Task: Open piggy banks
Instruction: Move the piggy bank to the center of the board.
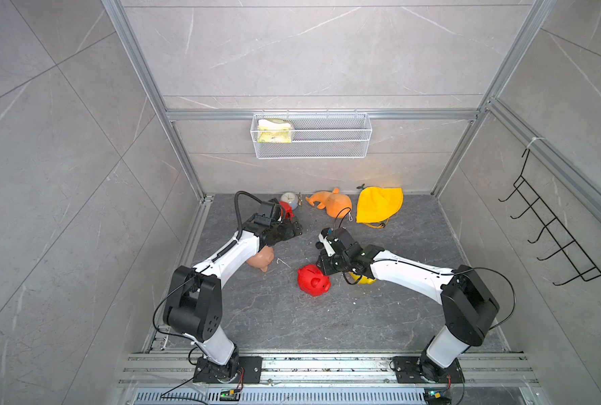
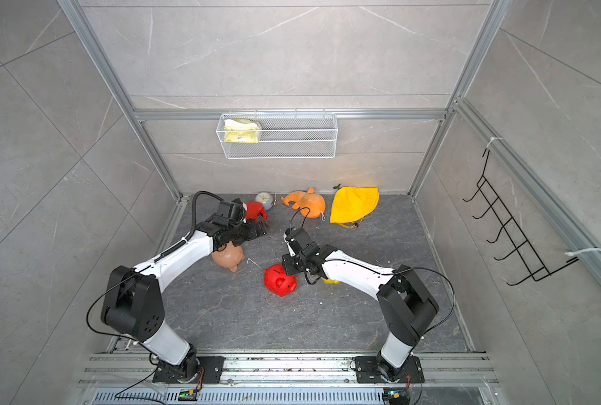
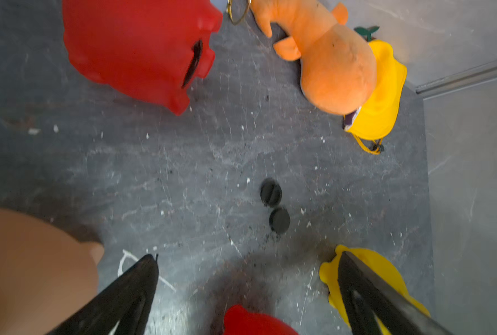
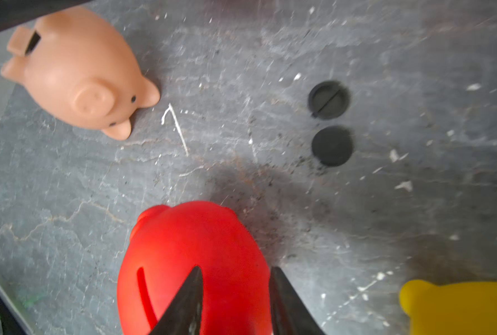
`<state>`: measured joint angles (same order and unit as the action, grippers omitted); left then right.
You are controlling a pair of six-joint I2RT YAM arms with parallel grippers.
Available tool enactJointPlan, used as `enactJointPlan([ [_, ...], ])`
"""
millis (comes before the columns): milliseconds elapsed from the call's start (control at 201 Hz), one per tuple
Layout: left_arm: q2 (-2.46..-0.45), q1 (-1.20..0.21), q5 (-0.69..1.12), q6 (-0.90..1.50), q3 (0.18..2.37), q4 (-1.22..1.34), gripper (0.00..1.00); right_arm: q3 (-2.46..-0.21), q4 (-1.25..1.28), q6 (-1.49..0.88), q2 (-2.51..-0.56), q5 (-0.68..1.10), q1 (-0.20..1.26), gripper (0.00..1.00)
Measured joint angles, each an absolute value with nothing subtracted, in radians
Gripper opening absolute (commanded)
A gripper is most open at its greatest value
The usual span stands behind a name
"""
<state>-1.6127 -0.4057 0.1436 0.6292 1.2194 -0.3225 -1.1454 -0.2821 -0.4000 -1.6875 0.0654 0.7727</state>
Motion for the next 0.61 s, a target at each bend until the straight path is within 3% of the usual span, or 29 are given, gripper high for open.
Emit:
enactJointPlan([
  [149,-1.508,-0.468,0.136,0.678,1.104,-0.344,0.98,-1.077,-0.249,-0.444,-1.640,0.076,0.827,0.41],
  [299,-1.417,-0.553,0.101,0.727,1.013,-0.368,0.99,-1.034,-0.234,-0.510,-1.605,0.083,0.899,0.63],
  [418,-1.336,-0.611,0.076,0.765,0.935,-0.379,0.95,-1.005,-0.246,-0.536,-1.570,0.056,0.928,0.66],
  [468,-1.298,-0.629,0.063,0.775,0.903,-0.385,0.85,-0.995,-0.263,-0.536,-1.547,0.028,0.928,0.66],
  [607,-1.195,-0.668,0.054,0.773,0.825,-0.443,0.42,-0.986,-0.319,-0.530,-1.486,-0.064,0.927,0.66],
])
